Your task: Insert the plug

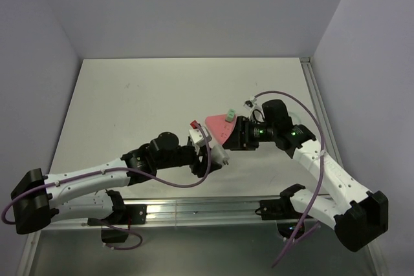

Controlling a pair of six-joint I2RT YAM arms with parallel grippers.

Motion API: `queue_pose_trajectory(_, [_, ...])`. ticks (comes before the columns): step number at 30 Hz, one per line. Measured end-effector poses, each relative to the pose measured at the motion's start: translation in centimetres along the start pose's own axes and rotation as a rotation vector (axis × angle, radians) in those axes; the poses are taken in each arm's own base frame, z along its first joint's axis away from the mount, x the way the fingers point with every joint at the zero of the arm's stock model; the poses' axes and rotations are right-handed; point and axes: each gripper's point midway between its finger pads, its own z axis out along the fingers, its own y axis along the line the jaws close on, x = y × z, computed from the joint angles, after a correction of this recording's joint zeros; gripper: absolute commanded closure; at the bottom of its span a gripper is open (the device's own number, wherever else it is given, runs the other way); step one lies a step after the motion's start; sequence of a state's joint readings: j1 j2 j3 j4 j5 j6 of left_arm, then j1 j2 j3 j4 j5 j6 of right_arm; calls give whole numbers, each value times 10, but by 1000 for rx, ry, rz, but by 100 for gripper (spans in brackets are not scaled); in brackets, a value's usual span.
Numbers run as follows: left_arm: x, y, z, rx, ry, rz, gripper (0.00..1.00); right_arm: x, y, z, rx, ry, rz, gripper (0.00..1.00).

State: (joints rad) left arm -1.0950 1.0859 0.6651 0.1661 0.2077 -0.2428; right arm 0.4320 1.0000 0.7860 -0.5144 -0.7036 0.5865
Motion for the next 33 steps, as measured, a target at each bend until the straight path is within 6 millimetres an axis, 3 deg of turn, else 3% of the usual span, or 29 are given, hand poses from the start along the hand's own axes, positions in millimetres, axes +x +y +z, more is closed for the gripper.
queue_pose_trajectory(7, [6,-10,0,-7,25,23,100,-8,16,-18,12,-40,-26,37])
queue_pose_trajectory(13, [13,-1,-2,-79,67,32,100,-16,31,-28,-3,-61,-69,40])
queue_pose_trajectory(22, [6,-2,3,-94,94,60,100,2,28,-19,-16,47,-68,41])
queue_pose_trajectory(33, [23,-13,8,-68,167,96,100,22,29,-10,-15,179,-85,41])
